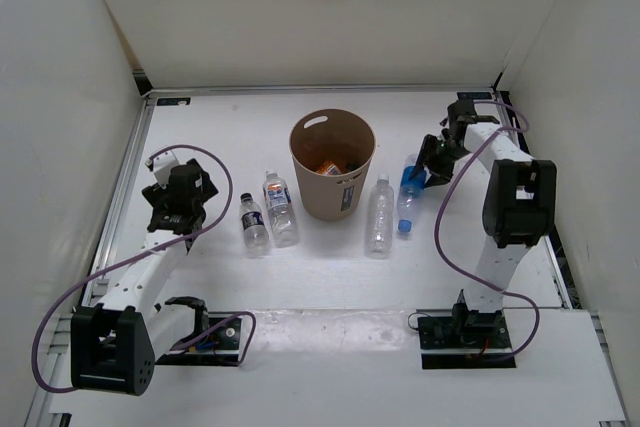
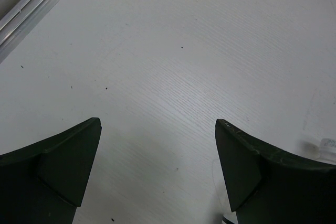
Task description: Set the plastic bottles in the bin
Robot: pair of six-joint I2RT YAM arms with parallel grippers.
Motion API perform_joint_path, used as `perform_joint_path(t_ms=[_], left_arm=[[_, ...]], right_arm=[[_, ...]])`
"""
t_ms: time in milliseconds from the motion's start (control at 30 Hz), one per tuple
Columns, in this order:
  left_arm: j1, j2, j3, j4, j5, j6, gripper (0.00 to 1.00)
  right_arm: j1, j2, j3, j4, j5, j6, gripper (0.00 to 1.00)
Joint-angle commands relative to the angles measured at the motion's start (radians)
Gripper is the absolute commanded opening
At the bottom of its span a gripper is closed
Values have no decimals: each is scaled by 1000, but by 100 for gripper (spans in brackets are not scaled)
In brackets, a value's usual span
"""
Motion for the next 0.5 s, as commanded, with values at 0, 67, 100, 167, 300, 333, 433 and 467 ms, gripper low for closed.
perform_joint_path(t_ms=[0,67,100,167,300,333,433,467], left_arm=[[5,-6,4,10,7,5,100],[4,-8,6,6,8,5,100],[4,-6,6,10,5,5,100],[4,-2,6,7,8,5,100],[4,-6,6,7,7,7,100],[5,-6,6,7,7,7,100],[5,-2,6,9,11,5,100],[4,-2,6,7,11,5,100]], right_arm=[[17,-14,-1,-14,39,-4,59],[29,-21,5,-28,42,22,63],[34,-29,-6,-8,27,25,67],[49,-63,-11,-6,19,60,71],[75,-62,5,0,-10,96,75],[80,-55,9,0,-18,103,75],[98,-22,15,19,-69,135,75],[118,-2,14,24,-76,152,75]])
